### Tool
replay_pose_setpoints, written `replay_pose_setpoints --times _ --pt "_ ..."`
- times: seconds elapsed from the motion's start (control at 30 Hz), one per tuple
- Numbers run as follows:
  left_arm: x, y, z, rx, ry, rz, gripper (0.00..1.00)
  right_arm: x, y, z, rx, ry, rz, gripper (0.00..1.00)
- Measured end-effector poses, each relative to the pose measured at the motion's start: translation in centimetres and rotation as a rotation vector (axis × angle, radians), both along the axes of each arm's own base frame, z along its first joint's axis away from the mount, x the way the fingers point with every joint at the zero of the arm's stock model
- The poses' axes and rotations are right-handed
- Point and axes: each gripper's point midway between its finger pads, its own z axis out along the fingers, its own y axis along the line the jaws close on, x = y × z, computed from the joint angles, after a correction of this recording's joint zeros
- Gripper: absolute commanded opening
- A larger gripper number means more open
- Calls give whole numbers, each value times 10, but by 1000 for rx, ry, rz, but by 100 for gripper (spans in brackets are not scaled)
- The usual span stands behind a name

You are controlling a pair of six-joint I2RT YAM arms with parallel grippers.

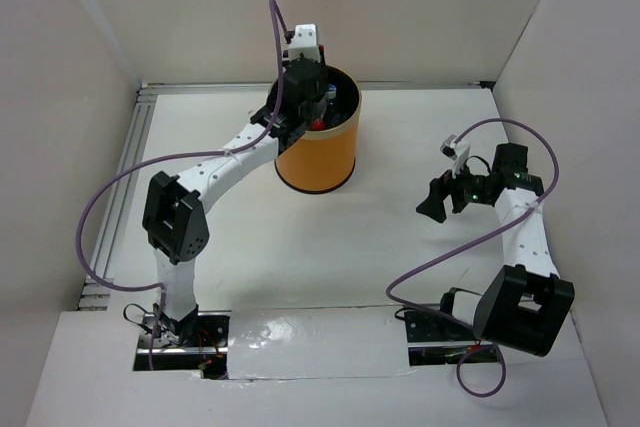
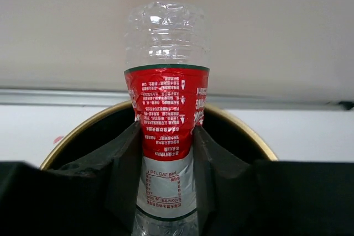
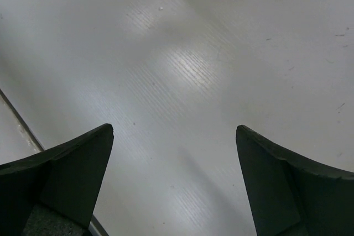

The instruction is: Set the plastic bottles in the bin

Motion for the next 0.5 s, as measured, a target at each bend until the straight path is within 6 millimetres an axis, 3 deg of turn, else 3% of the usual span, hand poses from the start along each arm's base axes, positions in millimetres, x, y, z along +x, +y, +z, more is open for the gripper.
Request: replay_pose_setpoints --times 0.03,0.1,0.23,0.33,0.4,0.5 --pt "4 2 -12 20 26 8 82 0 0 0 -4 -5 5 100" --pt "7 11 -32 58 77 18 100 0 0 0 -10 -12 12 100" --pt "5 14 -28 64 90 -21 100 1 -2 -1 -10 3 -11 100" --pt "-19 1 -7 85 84 -107 100 7 -10 -3 -18 40 -93 100" --pt "-53 -15 18 82 52 -212 100 15 -21 -3 -33 65 -198 100" --pt "-140 -19 39 67 9 -425 100 29 -40 5 -64 52 -366 100"
